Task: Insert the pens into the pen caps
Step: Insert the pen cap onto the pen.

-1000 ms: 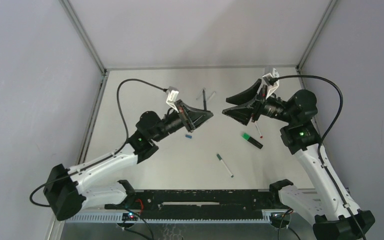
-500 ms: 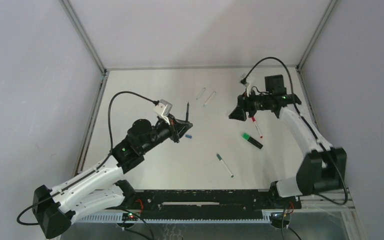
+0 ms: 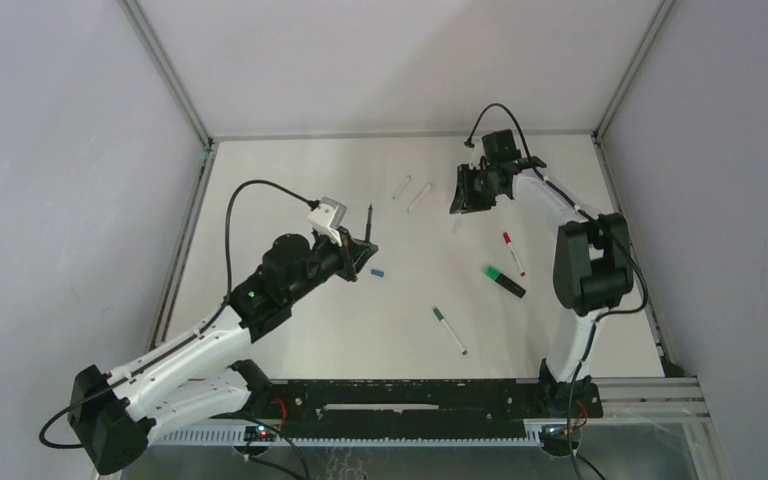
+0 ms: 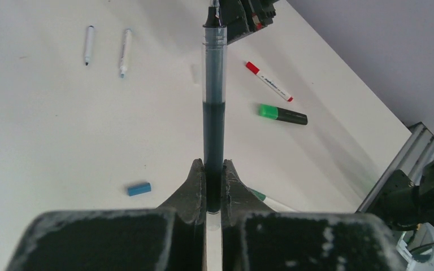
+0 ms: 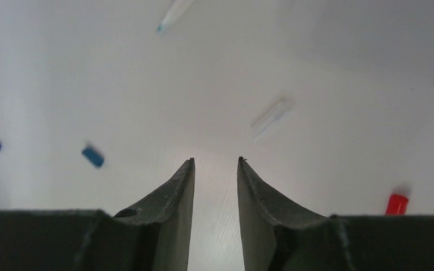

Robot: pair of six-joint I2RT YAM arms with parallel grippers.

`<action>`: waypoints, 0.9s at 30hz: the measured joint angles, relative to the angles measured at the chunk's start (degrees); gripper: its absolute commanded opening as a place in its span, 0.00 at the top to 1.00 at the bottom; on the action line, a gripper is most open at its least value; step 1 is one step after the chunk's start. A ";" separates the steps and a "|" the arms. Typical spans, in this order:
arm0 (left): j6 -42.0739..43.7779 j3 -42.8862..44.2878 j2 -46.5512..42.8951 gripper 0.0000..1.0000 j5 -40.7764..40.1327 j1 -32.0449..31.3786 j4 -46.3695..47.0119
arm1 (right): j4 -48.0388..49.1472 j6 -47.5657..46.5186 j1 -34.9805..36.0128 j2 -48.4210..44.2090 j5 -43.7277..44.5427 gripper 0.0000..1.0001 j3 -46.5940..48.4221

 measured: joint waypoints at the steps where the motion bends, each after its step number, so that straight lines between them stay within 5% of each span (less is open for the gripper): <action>1: 0.02 0.00 0.09 1.00 -0.24 0.22 -0.09 | 0.13 1.77 -0.22 1.81 1.16 0.63 1.79; 10: -0.04 0.02 1.66 1.00 -2.16 1.53 -0.17 | 0.15 9.94 -0.72 11.50 7.52 0.61 9.84; 27: -0.68 0.00 4.13 1.00 -2.56 1.99 1.14 | -1.92 11.85 1.81 15.74 13.66 0.58 10.67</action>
